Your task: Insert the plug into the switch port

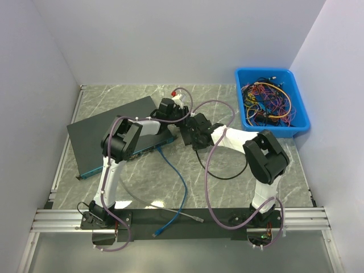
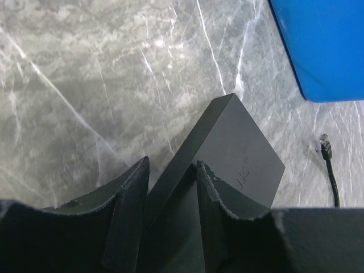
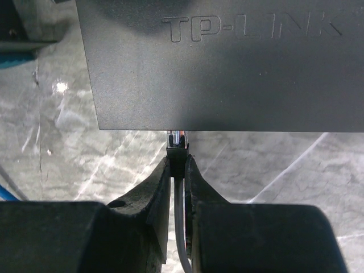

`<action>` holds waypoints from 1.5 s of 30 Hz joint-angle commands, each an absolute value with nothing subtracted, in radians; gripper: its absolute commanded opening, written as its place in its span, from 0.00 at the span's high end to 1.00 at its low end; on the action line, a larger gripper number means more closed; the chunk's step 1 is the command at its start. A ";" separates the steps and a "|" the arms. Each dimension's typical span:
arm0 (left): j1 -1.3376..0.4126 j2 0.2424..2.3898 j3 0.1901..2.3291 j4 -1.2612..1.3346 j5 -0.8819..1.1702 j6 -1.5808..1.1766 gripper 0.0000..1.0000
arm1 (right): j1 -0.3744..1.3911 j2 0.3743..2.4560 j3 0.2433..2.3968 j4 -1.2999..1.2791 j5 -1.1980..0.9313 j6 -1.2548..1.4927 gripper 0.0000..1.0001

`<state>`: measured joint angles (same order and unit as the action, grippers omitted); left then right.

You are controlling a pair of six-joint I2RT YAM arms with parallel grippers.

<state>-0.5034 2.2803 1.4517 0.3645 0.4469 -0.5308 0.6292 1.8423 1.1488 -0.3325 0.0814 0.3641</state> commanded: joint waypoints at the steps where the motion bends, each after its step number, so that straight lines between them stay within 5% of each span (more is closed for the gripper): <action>1: -0.512 2.322 1.497 0.241 0.480 -0.497 0.56 | 0.595 1.856 1.167 -0.233 0.106 0.348 1.00; 45: -0.511 2.290 1.405 -0.038 0.879 -0.126 0.74 | 0.537 1.752 1.175 -0.164 -0.172 -0.129 1.00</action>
